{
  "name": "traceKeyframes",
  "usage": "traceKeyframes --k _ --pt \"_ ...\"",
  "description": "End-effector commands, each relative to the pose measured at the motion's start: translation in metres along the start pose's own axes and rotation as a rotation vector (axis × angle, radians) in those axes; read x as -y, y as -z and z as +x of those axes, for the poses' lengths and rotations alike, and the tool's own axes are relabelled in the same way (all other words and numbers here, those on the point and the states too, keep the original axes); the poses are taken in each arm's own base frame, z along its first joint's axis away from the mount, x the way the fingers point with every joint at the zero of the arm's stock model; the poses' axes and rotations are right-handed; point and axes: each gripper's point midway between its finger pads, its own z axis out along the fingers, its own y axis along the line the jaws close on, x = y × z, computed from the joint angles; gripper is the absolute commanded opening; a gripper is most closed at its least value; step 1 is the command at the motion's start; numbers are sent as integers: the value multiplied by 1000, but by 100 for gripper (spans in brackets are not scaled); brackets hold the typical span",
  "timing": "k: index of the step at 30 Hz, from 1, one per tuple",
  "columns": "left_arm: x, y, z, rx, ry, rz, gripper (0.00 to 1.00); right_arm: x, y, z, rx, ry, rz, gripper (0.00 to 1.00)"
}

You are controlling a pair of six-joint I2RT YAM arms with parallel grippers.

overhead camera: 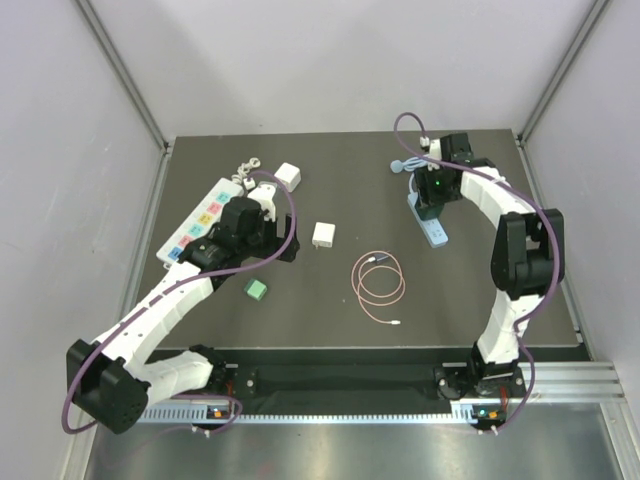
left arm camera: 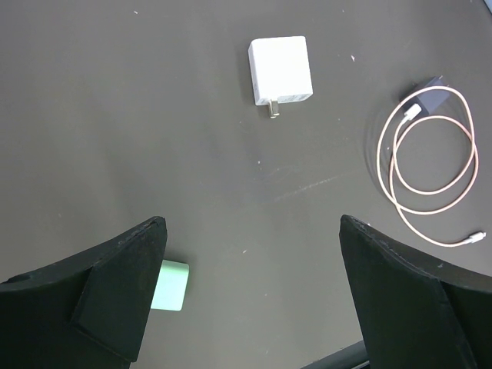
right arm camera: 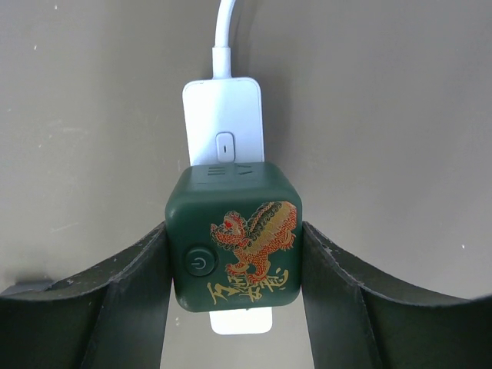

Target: Insert the plug

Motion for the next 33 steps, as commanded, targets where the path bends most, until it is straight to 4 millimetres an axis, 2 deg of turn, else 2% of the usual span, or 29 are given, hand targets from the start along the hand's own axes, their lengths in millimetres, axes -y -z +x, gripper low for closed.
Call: traceKeyframes --k 1,9,13,17,21,22,23,24,25,26,27,28,29,32,33 --pt "1 4 -13 59 -14 0 98 -10 -20 63 -216 -20 -23 0" --pt "2 3 -13 57 -15 7 98 -12 -29 86 -270 -14 18 0" --pt "1 3 -13 59 -14 0 98 -21 -34 93 -287 3 12 0" --pt "-1 3 -13 61 -13 -9 98 -20 -35 94 -290 -4 15 0" --pt "0 4 -16 69 7 -13 98 -14 -32 85 -262 -5 59 1" --pt "-1 4 -17 68 12 -16 98 -14 -29 77 -242 -6 58 6" --pt "-1 4 -17 65 24 -23 98 -14 -24 69 -222 -7 55 19" --pt "-1 6 -22 73 32 -27 98 -17 -18 65 -225 -6 36 27" --pt "-1 7 -21 66 42 -34 98 -17 -10 43 -176 -4 34 34" --pt "-3 8 -22 69 60 -47 98 -17 0 28 -139 -2 33 46" --pt "-3 9 -23 70 68 -49 97 -16 9 18 -118 1 34 51" --pt "-2 10 -22 65 75 -49 97 -22 19 -2 -64 6 4 60" --pt "-3 11 -22 64 82 -50 97 -24 29 -13 -30 16 -14 74" --pt "-4 13 -24 60 76 -60 97 -30 50 -33 32 28 -47 84" --pt "-5 14 -28 64 75 -68 97 -31 53 -33 33 27 -53 86"
